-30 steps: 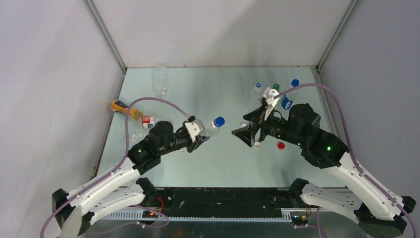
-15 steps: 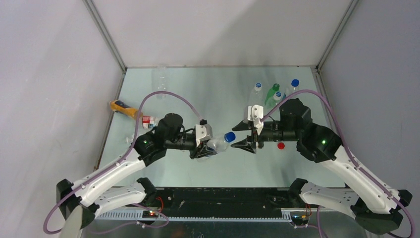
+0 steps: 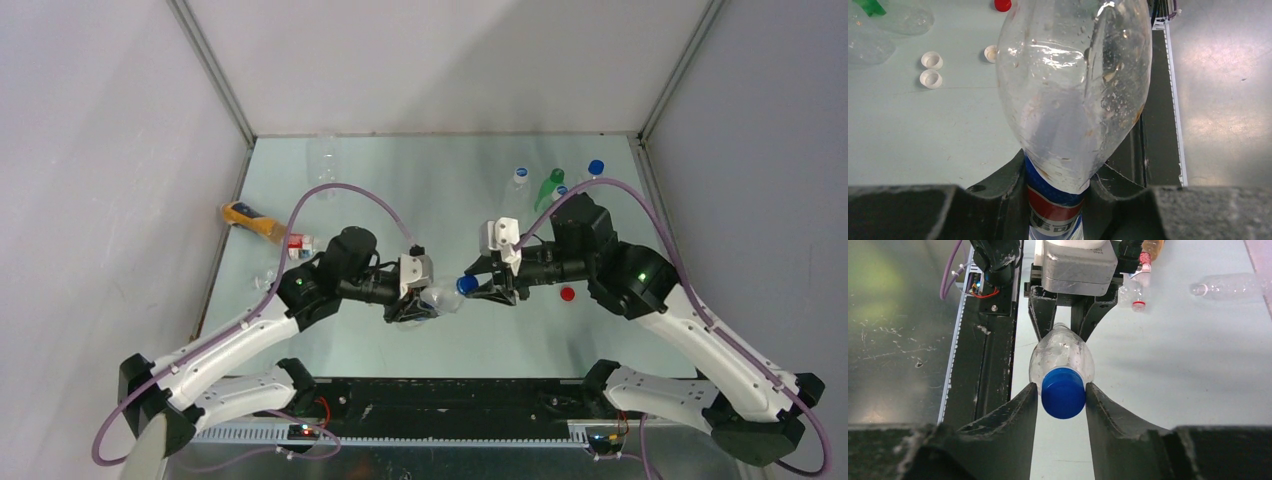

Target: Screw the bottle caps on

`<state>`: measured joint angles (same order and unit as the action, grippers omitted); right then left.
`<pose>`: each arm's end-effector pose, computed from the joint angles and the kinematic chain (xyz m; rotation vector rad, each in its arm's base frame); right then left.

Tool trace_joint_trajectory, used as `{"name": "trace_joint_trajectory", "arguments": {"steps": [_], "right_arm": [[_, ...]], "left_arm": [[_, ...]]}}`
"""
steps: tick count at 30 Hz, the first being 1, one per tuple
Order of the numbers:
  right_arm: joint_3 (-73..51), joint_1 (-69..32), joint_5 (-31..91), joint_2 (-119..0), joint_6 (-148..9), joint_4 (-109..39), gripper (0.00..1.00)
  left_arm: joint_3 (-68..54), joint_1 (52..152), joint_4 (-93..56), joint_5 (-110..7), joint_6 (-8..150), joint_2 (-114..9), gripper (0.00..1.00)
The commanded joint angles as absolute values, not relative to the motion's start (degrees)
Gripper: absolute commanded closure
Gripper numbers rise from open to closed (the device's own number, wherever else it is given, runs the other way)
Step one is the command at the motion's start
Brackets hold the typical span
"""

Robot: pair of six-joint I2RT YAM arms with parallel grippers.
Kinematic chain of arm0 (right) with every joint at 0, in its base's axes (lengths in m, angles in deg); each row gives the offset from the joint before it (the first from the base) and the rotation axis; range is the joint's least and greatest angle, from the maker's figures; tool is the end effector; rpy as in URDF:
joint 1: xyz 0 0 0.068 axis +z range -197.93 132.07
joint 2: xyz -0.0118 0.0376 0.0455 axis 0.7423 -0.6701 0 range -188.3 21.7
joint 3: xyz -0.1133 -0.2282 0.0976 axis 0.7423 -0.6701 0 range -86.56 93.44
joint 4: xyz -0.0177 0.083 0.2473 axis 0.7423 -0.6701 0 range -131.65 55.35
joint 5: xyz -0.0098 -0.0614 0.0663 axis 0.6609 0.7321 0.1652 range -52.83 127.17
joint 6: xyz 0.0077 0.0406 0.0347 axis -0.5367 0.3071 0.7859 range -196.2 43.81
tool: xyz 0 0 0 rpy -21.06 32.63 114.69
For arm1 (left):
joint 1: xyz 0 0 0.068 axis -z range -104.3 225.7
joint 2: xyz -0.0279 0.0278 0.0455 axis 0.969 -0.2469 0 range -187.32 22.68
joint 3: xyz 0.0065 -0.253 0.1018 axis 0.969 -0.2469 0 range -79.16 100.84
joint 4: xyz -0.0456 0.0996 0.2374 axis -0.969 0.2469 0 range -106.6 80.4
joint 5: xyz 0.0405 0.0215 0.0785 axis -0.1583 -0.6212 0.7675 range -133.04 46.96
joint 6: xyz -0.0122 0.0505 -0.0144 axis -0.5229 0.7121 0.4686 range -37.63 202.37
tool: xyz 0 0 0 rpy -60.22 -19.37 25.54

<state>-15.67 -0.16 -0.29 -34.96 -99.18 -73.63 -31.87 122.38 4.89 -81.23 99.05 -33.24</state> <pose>0.1120 0.1556 0.4096 -1.4970 1.3660 0.9279 0.1291 -0.1690 0.3035 1.4514 1.5590 -1.0098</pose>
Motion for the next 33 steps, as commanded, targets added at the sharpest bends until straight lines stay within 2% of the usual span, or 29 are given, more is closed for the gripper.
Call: {"name": "trace_joint_trajectory", "arguments": {"steps": [1, 5, 9, 10, 13, 15, 17, 19, 23, 27, 28, 31, 32, 33], "right_arm": [[-13.3, -0.3, -2.3, -36.0, -100.2, -74.0, 0.6], [-13.3, -0.2, -2.1, -37.2, -100.0, -75.0, 0.69], [-13.3, -0.3, -1.0, -37.9, -96.4, -74.7, 0.91], [-13.3, -0.2, 0.4, -38.1, -93.5, -74.5, 0.95], [-13.4, -0.2, 5.6, -39.1, -81.2, -72.5, 1.0], [-13.4, 0.0, 11.8, -40.1, -69.7, -71.7, 1.0], [-13.6, -0.1, 23.2, -41.1, -55.3, -71.1, 1.0], [-14.0, -0.2, 28.4, -42.2, -43.0, -72.0, 1.0], [-14.9, -0.1, 32.4, -44.5, -22.6, -74.2, 1.0], [-16.0, 2.4, 34.6, -45.5, -16.5, -71.1, 0.98], [-16.0, 2.9, 35.0, -45.5, -16.7, -70.3, 0.95], [-16.0, 3.2, 38.0, -44.3, -20.5, -68.2, 0.79], [-16.0, 3.3, 39.8, -43.3, -23.9, -67.7, 0.67], [-16.0, 3.3, 40.3, -42.6, -26.3, -66.5, 0.6]], "left_arm": [[-28.7, 122.1, 3.9, -83.6, 100.9, -33.2, 0.82], [-28.6, 122.1, 3.5, -83.6, 101.3, -32.9, 0.82], [-29.0, 122.1, 1.9, -79.8, 100.6, -32.0, 0.82], [-29.2, 122.3, 0.7, -77.1, 100.3, -31.7, 0.82], [-30.9, 123.4, -3.4, -66.4, 100.2, -29.8, 0.82], [-32.6, 124.9, -6.9, -58.1, 100.6, -28.5, 0.82], [-34.5, 127.6, -10.6, -48.9, 101.9, -27.3, 0.82], [-35.9, 130.5, -13.4, -40.9, 104.1, -26.8, 0.82], [-38.8, 136.9, -19.8, -27.7, 110.2, -27.0, 0.84], [-39.0, 139.6, -19.2, -22.5, 112.7, -28.5, 0.91], [-38.7, 139.6, -17.7, -22.2, 112.7, -29.0, 0.92], [-38.1, 139.3, -13.9, -22.6, 112.2, -29.2, 0.92], [-37.7, 139.0, -11.7, -24.6, 112.0, -29.2, 0.92], [-37.5, 137.9, -10.4, -26.0, 111.2, -29.1, 0.92]]}}
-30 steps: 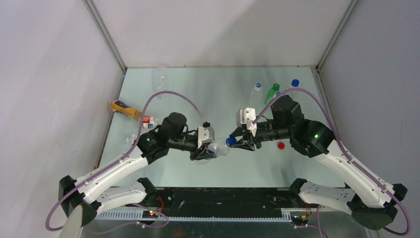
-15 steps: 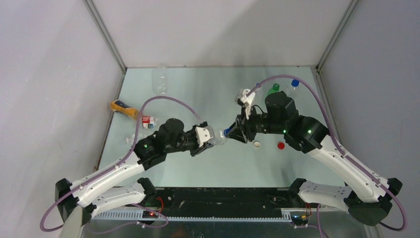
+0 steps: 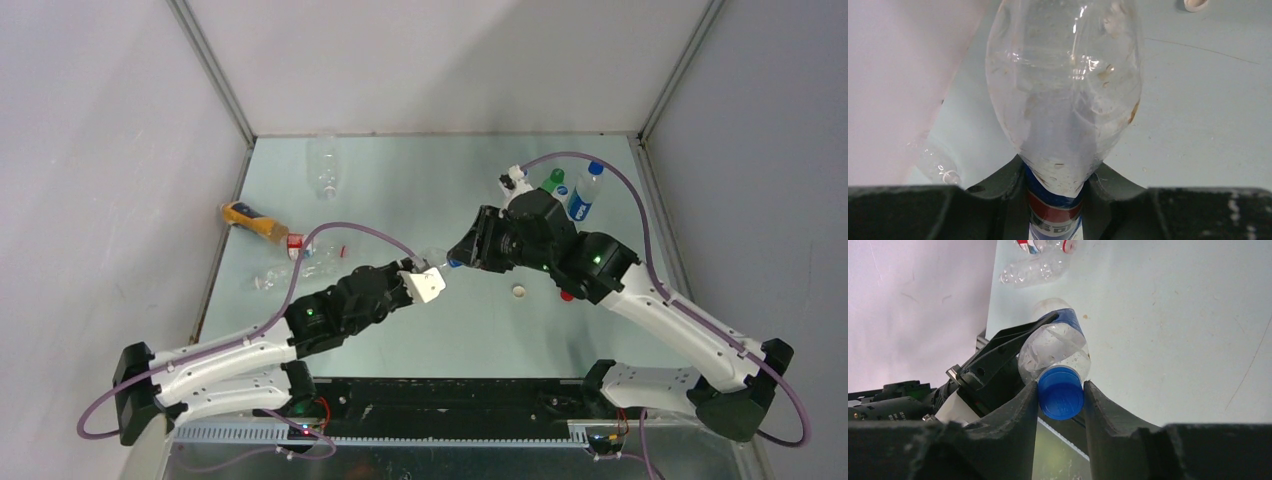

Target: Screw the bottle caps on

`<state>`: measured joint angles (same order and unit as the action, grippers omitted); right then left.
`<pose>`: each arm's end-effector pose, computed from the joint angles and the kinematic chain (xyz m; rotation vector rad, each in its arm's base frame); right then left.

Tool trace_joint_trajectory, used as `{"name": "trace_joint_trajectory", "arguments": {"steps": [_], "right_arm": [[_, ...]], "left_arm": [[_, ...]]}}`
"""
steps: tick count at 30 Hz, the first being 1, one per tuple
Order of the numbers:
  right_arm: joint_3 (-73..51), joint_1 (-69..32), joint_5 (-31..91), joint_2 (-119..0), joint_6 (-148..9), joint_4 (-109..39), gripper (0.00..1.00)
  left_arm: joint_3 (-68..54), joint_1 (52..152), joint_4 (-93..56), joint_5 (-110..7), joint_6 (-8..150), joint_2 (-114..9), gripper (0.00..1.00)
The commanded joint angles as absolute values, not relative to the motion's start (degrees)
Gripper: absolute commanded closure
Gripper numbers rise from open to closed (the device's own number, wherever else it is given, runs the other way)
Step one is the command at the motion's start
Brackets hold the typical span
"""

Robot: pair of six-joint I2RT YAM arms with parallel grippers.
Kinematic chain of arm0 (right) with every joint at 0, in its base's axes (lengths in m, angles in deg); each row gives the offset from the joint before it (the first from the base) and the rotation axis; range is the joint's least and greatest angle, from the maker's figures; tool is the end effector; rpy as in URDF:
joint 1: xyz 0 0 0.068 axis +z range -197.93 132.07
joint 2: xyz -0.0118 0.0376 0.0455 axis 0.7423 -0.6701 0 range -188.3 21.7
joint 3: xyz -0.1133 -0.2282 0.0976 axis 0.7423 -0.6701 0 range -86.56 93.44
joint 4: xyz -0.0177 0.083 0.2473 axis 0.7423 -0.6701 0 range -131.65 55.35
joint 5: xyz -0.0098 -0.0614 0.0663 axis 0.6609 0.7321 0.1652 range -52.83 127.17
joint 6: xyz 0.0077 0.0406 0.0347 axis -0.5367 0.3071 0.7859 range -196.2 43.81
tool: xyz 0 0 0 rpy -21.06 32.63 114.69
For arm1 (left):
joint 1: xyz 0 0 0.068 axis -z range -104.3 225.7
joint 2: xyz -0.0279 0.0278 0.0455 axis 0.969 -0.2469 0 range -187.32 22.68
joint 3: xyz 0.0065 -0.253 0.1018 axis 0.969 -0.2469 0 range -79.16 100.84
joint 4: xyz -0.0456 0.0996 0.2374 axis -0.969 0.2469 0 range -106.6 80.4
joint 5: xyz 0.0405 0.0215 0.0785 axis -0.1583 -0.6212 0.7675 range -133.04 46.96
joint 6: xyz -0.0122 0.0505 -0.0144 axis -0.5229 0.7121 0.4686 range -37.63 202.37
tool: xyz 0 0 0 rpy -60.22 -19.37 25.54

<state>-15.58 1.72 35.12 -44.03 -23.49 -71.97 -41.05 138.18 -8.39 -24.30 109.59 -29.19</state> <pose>0.1562 0.1858 0.3781 0.0392 2.3319 1.0318 0.1068 -0.1802 0.2809 1.2039 1.5138 -0.0904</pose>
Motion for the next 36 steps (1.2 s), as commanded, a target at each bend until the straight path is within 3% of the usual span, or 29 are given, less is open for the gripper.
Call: {"name": "trace_joint_trajectory", "arguments": {"steps": [1, 3, 5, 16, 22, 36], "right_arm": [[-16.1, 3.3, 40.6, -41.3, -31.9, -65.8, 0.48], [-16.9, 3.2, 38.8, -38.8, -41.5, -63.1, 0.36], [-17.5, 2.7, 34.5, -36.5, -51.3, -61.2, 0.31], [-17.8, 2.8, 7.6, -30.5, -99.8, -71.3, 0.31], [-17.7, 4.9, 5.1, -30.2, -109.4, -76.7, 0.37], [-17.7, 9.4, 8.5, -31.6, -111.3, -76.9, 0.46]], "left_arm": [[-37.2, 137.2, -8.1, -30.1, 110.6, -29.0, 0.92], [-36.6, 134.5, -4.1, -37.1, 109.4, -28.9, 0.91], [-35.5, 131.6, 0.2, -45.1, 109.3, -28.8, 0.9], [-27.9, 123.4, 15.1, -76.0, 111.9, -32.7, 0.89], [-26.3, 123.1, 17.0, -80.5, 112.3, -34.3, 0.88], [-25.0, 123.2, 16.5, -83.1, 111.5, -35.6, 0.88]]}}
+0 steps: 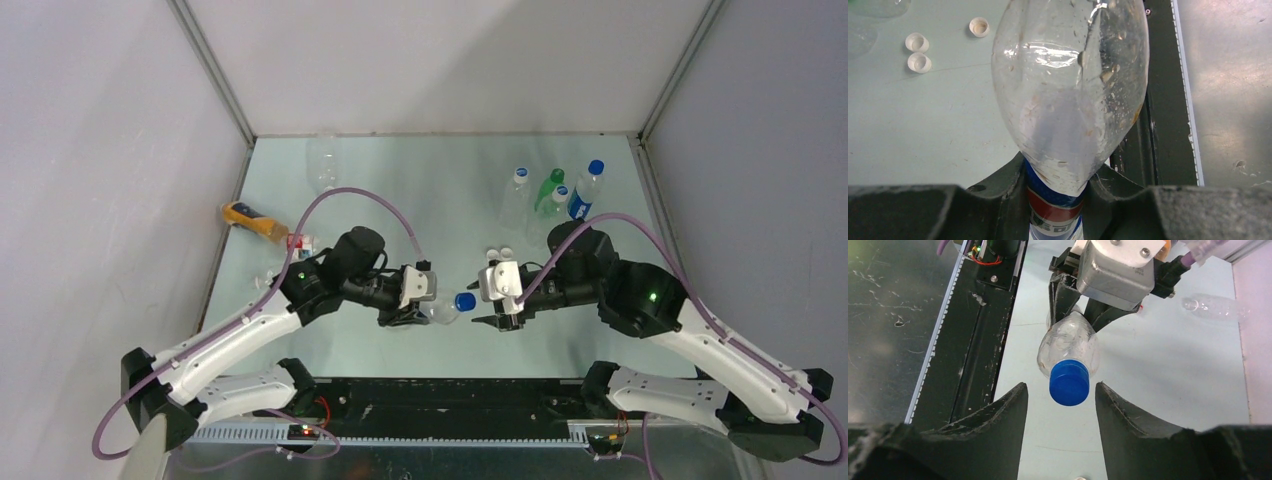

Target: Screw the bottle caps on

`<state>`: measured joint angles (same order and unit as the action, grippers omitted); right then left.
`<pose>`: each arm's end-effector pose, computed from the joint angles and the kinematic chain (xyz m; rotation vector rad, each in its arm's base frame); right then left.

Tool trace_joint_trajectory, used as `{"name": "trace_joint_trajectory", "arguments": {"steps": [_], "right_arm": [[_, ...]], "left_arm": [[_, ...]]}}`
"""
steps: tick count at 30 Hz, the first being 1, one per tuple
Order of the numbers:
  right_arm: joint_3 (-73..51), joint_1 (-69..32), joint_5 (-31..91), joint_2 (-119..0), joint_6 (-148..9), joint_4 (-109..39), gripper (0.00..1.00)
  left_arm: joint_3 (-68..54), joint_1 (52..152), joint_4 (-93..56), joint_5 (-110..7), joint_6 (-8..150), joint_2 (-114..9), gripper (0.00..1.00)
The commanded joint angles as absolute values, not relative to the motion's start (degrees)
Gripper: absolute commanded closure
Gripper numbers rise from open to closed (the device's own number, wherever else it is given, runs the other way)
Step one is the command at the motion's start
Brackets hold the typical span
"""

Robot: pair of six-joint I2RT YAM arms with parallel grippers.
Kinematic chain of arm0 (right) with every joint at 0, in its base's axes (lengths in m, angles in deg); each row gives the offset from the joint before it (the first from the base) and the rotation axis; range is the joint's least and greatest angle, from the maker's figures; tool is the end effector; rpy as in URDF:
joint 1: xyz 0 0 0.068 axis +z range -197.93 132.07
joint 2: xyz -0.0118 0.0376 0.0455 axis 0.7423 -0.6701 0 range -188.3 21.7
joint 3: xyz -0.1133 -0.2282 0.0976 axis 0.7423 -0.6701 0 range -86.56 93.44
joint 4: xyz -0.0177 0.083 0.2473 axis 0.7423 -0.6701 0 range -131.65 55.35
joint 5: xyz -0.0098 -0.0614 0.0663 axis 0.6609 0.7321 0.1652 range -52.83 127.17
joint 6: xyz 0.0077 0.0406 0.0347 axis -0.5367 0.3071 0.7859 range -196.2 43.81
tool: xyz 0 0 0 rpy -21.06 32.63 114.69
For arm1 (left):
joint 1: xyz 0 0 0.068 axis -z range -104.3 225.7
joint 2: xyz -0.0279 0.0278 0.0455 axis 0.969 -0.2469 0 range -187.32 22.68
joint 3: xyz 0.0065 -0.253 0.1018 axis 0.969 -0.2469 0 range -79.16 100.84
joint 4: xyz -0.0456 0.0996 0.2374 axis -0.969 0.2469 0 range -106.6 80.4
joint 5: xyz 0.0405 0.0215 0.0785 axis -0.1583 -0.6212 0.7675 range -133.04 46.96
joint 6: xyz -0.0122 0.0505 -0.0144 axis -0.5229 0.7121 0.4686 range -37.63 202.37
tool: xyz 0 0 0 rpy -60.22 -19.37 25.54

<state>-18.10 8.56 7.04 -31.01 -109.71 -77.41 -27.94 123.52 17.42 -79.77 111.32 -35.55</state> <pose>0.0806 0.1540 0.4001 -1.6767 1.2020 0.7853 0.1245 -0.1691 0.3003 1.6615 1.5505 -0.9035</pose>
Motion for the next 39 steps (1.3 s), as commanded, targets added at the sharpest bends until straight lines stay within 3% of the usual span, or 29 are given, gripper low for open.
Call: {"name": "trace_joint_trajectory", "arguments": {"steps": [1, 8, 13, 15, 18, 24, 27, 31, 33, 34, 36, 39], "right_arm": [[-17.7, 9.6, 8.9, -31.8, -111.4, -76.7, 0.46], [-17.8, 9.9, 10.4, -32.8, -112.0, -76.6, 0.56], [-17.7, 9.8, 11.5, -33.4, -108.0, -74.8, 0.79], [-17.8, 9.9, 13.6, -34.1, -102.7, -73.5, 0.91], [-17.8, 9.9, 20.0, -35.6, -88.2, -70.3, 1.0], [-17.8, 8.8, 38.7, -37.9, -48.6, -67.6, 1.0], [-17.8, 6.0, 40.0, -39.2, -29.9, -68.4, 1.0], [-17.8, 5.7, 38.1, -39.3, -24.6, -64.9, 1.0], [-17.8, 6.2, 37.0, -38.5, -30.5, -62.2, 0.85], [-17.8, 6.2, 35.9, -38.1, -33.6, -61.5, 0.71], [-17.8, 6.3, 34.9, -36.7, -42.6, -60.6, 0.56], [-17.8, 6.2, 30.9, -33.8, -61.2, -61.4, 0.45]], "left_arm": [[-24.9, 123.2, 16.4, -83.2, 111.5, -35.7, 0.88], [-25.0, 123.2, 15.9, -83.3, 111.3, -35.5, 0.88], [-25.1, 123.1, 14.0, -81.0, 110.2, -35.4, 0.88], [-25.5, 123.1, 11.8, -76.7, 109.4, -35.0, 0.88], [-28.8, 123.5, 2.5, -68.9, 105.9, -32.5, 0.87], [-35.8, 130.5, -11.3, -43.9, 108.6, -27.1, 0.85], [-39.2, 135.7, -17.9, -32.2, 115.8, -25.4, 0.85], [-41.2, 137.8, -18.9, -27.5, 118.6, -25.1, 0.86], [-41.0, 137.6, -17.4, -27.2, 117.8, -25.1, 0.86], [-40.8, 137.1, -16.2, -28.0, 117.8, -25.3, 0.86], [-39.4, 135.5, -11.8, -30.7, 117.2, -25.6, 0.86], [-36.3, 132.1, -3.0, -37.9, 115.8, -25.8, 0.86]]}}
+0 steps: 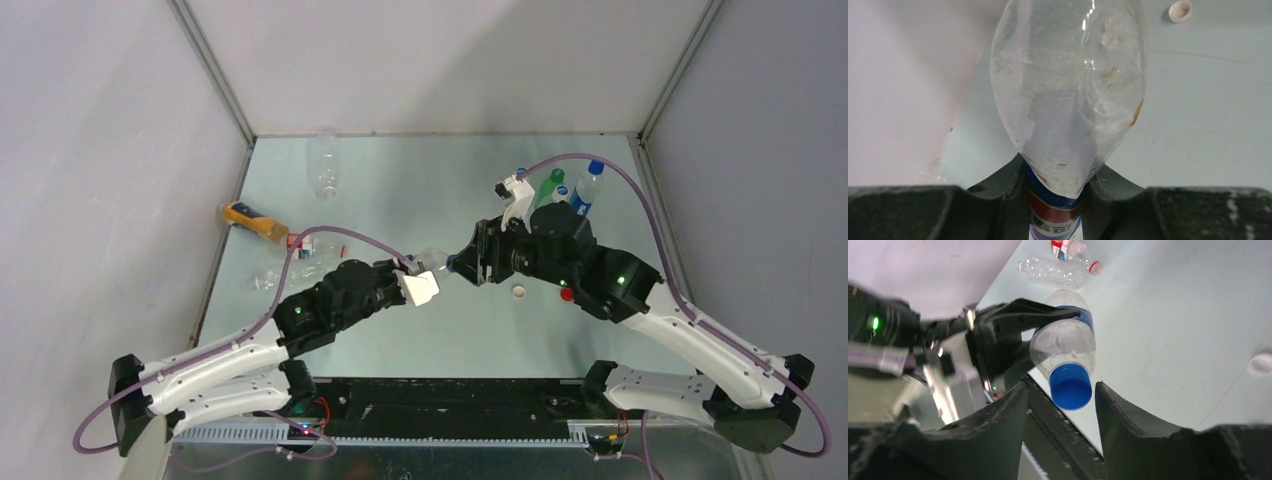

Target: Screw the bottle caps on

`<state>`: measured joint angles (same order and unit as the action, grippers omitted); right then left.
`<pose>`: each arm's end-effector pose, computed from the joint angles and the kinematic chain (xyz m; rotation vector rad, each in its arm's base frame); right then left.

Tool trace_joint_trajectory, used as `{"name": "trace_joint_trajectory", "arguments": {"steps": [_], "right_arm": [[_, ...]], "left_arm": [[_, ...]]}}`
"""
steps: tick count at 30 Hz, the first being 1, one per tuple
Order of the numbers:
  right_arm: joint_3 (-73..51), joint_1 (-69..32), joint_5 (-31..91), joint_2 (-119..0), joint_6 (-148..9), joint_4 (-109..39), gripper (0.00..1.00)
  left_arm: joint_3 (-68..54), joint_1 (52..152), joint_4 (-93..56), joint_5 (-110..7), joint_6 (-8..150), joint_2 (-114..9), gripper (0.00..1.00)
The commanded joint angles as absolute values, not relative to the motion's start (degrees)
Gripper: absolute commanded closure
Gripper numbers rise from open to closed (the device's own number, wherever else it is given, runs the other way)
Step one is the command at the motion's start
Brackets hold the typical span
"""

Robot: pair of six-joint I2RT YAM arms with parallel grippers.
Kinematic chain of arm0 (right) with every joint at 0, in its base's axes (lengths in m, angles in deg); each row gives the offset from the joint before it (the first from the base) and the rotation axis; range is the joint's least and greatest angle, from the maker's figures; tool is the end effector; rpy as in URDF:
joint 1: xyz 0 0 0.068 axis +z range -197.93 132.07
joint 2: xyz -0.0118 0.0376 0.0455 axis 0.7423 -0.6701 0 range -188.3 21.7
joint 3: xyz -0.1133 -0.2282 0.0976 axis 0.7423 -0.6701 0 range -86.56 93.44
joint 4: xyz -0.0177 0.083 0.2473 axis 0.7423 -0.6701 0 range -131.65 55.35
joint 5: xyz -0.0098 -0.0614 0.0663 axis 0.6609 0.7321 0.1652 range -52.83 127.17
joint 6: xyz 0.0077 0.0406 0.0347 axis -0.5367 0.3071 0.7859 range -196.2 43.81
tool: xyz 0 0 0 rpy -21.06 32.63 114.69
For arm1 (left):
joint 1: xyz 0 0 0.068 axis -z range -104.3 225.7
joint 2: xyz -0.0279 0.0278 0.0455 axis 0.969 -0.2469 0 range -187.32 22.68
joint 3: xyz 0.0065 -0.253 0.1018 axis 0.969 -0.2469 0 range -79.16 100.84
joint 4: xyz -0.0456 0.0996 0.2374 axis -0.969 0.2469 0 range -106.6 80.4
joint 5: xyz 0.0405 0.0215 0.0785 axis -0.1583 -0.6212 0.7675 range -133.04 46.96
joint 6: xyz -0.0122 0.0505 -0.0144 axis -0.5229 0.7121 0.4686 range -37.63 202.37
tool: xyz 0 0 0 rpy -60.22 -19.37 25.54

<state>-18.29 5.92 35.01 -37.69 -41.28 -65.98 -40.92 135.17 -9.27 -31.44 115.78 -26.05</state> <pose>0.1285 0.1781 0.3959 -0.3743 2.0827 1.0183 0.1085 -0.1698 0.2930 1.2610 1.3905 -0.1222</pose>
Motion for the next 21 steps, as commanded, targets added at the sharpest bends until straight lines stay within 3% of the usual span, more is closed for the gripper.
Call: {"name": "trace_joint_trajectory", "arguments": {"steps": [1, 4, 9, 21], "right_arm": [[-17.8, 6.2, 29.8, -32.6, -65.3, -61.9, 0.44], [-17.8, 6.1, 24.1, -30.7, -85.2, -65.8, 0.43], [-17.8, 6.3, 17.6, -29.5, -104.0, -74.3, 0.43], [-17.8, 7.9, 10.2, -31.1, -112.5, -75.2, 0.45]], "left_arm": [[-34.8, 130.1, -1.4, -42.7, 115.3, -25.9, 0.86], [-30.3, 127.6, 6.8, -50.8, 114.8, -26.7, 0.86], [-27.2, 125.4, 13.2, -61.3, 114.3, -29.0, 0.86], [-23.8, 125.4, 15.8, -68.2, 113.7, -33.2, 0.86]]}}
